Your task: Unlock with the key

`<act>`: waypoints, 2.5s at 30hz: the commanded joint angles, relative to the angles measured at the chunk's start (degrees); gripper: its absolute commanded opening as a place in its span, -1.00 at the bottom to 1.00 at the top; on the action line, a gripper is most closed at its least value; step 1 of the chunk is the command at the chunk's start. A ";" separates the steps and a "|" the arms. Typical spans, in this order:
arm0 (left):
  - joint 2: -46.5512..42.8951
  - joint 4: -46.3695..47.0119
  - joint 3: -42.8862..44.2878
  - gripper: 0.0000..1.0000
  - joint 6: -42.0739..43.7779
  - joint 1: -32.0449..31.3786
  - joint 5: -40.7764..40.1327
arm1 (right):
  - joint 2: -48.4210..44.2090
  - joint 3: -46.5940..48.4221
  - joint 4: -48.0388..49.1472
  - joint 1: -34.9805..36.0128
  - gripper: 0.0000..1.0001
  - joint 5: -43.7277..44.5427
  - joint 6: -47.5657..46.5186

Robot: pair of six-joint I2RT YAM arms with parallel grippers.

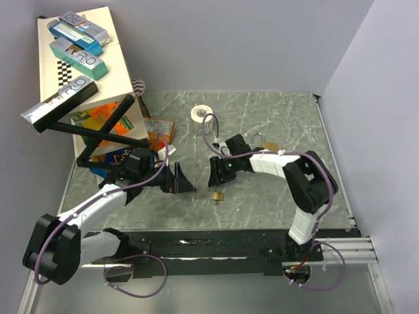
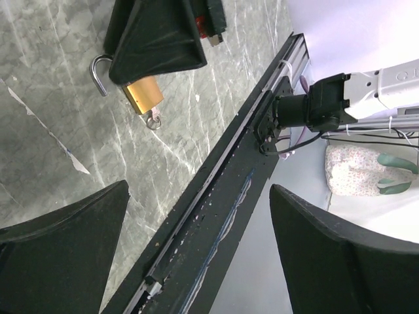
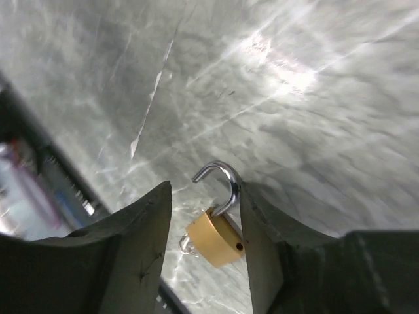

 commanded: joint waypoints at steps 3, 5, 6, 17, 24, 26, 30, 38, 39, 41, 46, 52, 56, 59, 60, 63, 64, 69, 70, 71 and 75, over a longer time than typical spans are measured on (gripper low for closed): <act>-1.97 0.37 -0.18 0.86 1.61 0.37 0.72 | -11.22 -2.39 -3.61 3.27 0.17 24.81 4.19; -2.58 0.19 -0.18 0.86 1.70 0.37 0.37 | -12.29 -2.21 -6.69 5.47 0.20 31.21 7.69; -2.85 0.02 -0.09 0.86 1.79 0.37 -0.07 | -12.64 -2.13 -9.75 6.43 0.22 32.99 9.11; -8.21 -7.45 1.93 0.97 5.30 0.19 -13.43 | -6.15 2.70 -21.47 17.60 0.22 43.55 26.78; -9.71 -7.72 2.02 0.99 5.39 -0.60 -14.40 | -1.49 7.28 -25.42 20.33 0.22 45.66 29.34; -10.15 -7.72 1.93 0.99 5.31 -0.78 -14.57 | -0.26 7.81 -26.04 20.76 0.19 45.93 29.69; -10.41 -7.81 2.02 0.99 5.48 -1.04 -14.75 | 0.54 7.55 -26.74 21.12 0.09 45.93 30.48; -10.68 -8.07 2.02 0.99 5.48 -1.04 -15.54 | -1.66 5.35 -26.39 19.45 -0.44 47.07 28.38; -10.68 -8.07 2.02 0.99 5.39 -1.04 -15.71 | -1.83 5.43 -26.48 18.84 -0.45 47.24 26.98; -10.85 -8.25 2.02 0.99 5.39 -1.04 -16.07 | -2.71 5.35 -25.70 15.86 -0.51 47.07 25.22; -11.55 -8.25 1.85 0.99 5.39 -1.04 -17.38 | -4.47 5.96 -23.42 8.12 -0.52 46.28 17.13; -12.78 -8.16 1.50 0.99 5.13 -1.04 -19.23 | -1.84 10.79 -22.35 -1.72 -0.52 45.14 7.47; -13.05 -8.34 1.32 0.99 4.87 -1.04 -20.46 | 2.20 15.79 -22.00 -7.25 -0.51 43.82 2.37; -12.79 -8.68 1.41 0.99 4.86 -1.04 -21.51 | 5.10 19.30 -22.44 -9.20 -0.51 42.94 0.17; -12.79 -8.77 1.49 0.99 4.86 -1.04 -21.78 | 6.41 20.10 -22.44 -10.34 -0.50 42.68 -0.19; -12.52 -8.95 1.49 0.99 4.95 -1.04 -22.22 | 8.70 22.74 -22.62 -12.19 -0.48 41.71 -1.33; -12.43 -8.86 1.49 0.99 5.04 -1.04 -22.31 | 9.15 23.27 -22.62 -12.45 -0.48 41.53 -1.77; -12.35 -9.13 1.41 0.99 4.87 -1.04 -22.92 | 12.05 26.52 -23.23 -14.03 -0.45 40.57 -2.83; -12.26 -9.21 1.41 0.99 4.95 -1.04 -22.84 | 12.40 27.05 -23.49 -14.39 -0.44 40.48 -2.74; -12.08 -9.13 1.49 0.99 4.87 -1.04 -22.75 | 12.84 27.84 -23.58 -14.65 -0.44 40.57 -2.65; -12.08 -9.13 1.49 0.99 4.95 -1.04 -22.75 | 13.72 29.25 -24.28 -15.27 -0.40 39.87 -2.74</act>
